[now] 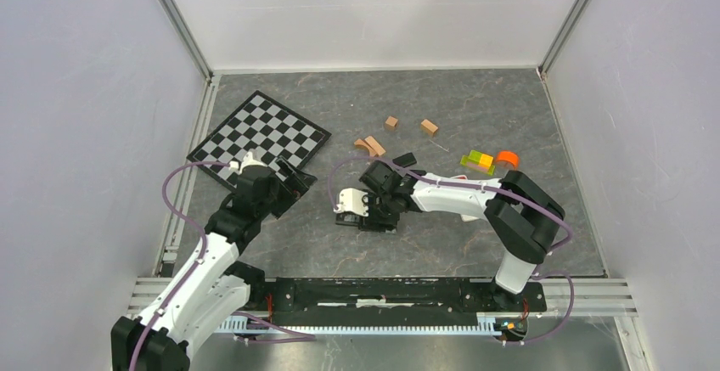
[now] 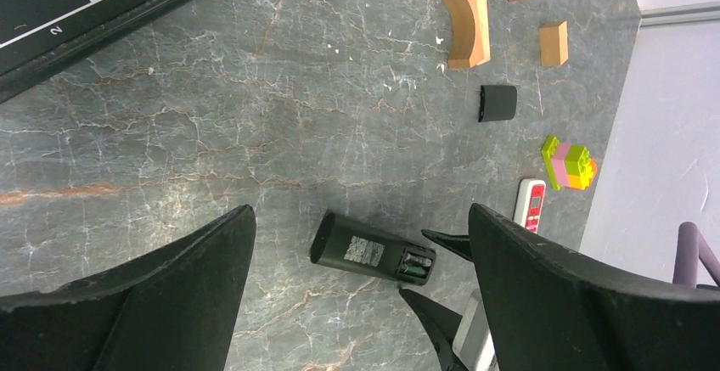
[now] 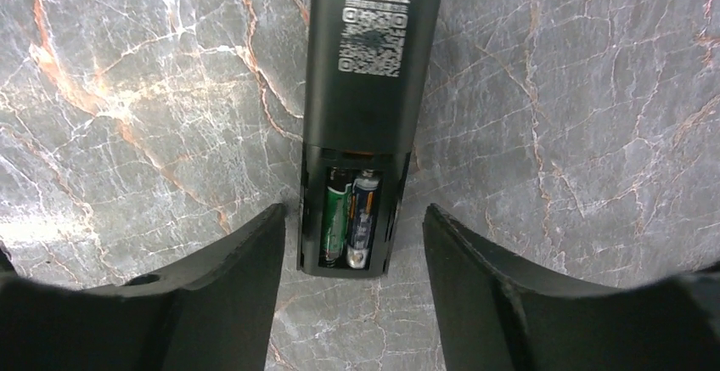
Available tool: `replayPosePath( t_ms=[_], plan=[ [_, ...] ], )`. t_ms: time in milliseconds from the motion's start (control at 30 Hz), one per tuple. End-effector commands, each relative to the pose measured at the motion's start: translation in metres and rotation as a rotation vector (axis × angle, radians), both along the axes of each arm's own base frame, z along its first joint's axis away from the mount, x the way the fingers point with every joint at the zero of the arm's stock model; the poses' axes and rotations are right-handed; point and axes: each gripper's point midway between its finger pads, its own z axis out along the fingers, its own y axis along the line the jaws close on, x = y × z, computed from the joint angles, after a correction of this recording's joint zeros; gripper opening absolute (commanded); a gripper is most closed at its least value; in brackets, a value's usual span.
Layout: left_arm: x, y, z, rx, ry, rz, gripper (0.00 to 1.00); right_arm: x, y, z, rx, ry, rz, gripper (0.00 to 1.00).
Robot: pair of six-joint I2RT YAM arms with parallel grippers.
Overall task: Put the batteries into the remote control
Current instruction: Place the remote control at the center of the board, then pick up the battery cover at the center of the board.
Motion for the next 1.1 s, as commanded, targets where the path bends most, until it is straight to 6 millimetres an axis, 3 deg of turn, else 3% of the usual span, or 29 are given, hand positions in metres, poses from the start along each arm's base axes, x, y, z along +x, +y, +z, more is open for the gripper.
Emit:
replayPosePath(
  t_ms=[0,67,267,333,433,567,667,833,1067],
  plan=[
    [0.008,-0.002,0.018,0.008,-0.076,-0.027,1.00,0.003,0.003,0.017,0.023,-0.029,0.019,0.68],
    [0.008,-0.002,0.018,0.009,-0.079,-0.030,1.00,0.004,0.005,0.027,0.054,-0.044,0.016,0.72],
    [0.006,-0.002,0.018,0.018,-0.084,-0.041,1.00,0.024,0.019,0.082,0.278,-0.107,-0.100,0.83],
    [0.006,-0.002,0.019,0.018,-0.087,-0.045,1.00,0.047,0.014,0.101,0.363,-0.143,-0.238,0.87],
    [0.006,-0.006,0.021,0.007,-0.096,-0.067,1.00,0.097,-0.014,0.114,0.457,-0.130,-0.581,0.87],
    [0.004,-0.030,0.028,-0.074,-0.132,-0.186,1.00,0.155,-0.071,0.095,0.399,-0.151,-0.991,0.84],
    [0.004,-0.044,0.027,-0.107,-0.123,-0.255,1.00,0.180,-0.090,0.084,0.351,-0.202,-1.094,0.88],
    [0.005,-0.053,0.020,-0.115,-0.084,-0.313,1.00,0.205,-0.082,0.070,0.303,-0.222,-1.064,0.98],
    [0.006,-0.054,0.016,-0.107,-0.077,-0.324,1.00,0.214,-0.079,0.046,0.233,-0.195,-1.087,0.98]
  ],
)
